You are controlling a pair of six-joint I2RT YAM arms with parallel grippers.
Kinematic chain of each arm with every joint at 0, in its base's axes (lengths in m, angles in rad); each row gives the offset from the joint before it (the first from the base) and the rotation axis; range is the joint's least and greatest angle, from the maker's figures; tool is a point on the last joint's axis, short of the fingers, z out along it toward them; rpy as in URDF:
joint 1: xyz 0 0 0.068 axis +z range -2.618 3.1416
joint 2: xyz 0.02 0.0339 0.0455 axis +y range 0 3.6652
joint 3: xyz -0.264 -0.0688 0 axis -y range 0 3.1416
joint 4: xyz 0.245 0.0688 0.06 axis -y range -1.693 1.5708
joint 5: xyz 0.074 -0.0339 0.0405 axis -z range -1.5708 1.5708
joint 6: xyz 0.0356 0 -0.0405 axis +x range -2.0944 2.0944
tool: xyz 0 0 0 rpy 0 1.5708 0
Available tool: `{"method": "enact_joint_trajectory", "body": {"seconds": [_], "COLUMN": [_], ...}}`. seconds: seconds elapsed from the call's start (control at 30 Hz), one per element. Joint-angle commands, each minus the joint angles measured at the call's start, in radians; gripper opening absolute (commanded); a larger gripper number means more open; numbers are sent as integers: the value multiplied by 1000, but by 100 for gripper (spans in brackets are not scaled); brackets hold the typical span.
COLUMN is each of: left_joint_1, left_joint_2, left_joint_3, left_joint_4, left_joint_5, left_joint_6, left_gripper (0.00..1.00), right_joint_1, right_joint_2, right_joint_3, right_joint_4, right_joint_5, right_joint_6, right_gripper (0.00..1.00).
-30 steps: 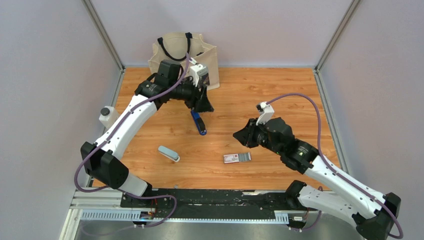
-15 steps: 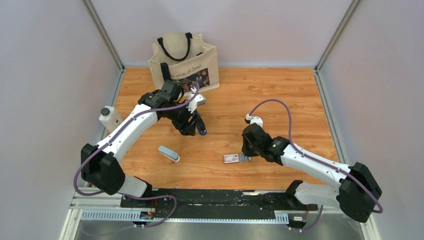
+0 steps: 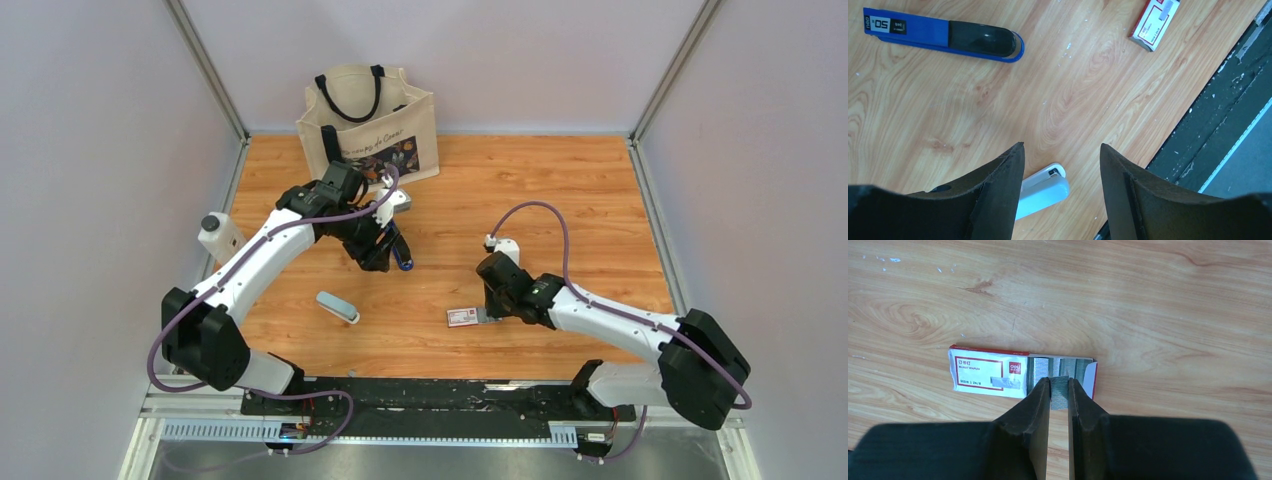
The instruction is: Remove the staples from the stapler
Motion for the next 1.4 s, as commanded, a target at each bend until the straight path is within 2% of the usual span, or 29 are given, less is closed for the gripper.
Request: {"method": "enact_joint_trajectory", "body": {"seconds": [0.0, 1.37], "left_joint_1": [-4, -24], "left_joint_2": [-23, -40], "left_joint_3": [-6, -25], "left_joint_4": [0, 5], "left_joint_5": [21, 26], "left_joint_6": [12, 14], "left_gripper": [65, 65], "right_joint_1": [10, 30], "right_joint_2": [11, 99], "right_joint_3": [-4, -1], "right_joint_4": [43, 46], "right_joint_5": [49, 68], "right_joint_6": [-4, 1], "right_gripper": [14, 16]}}
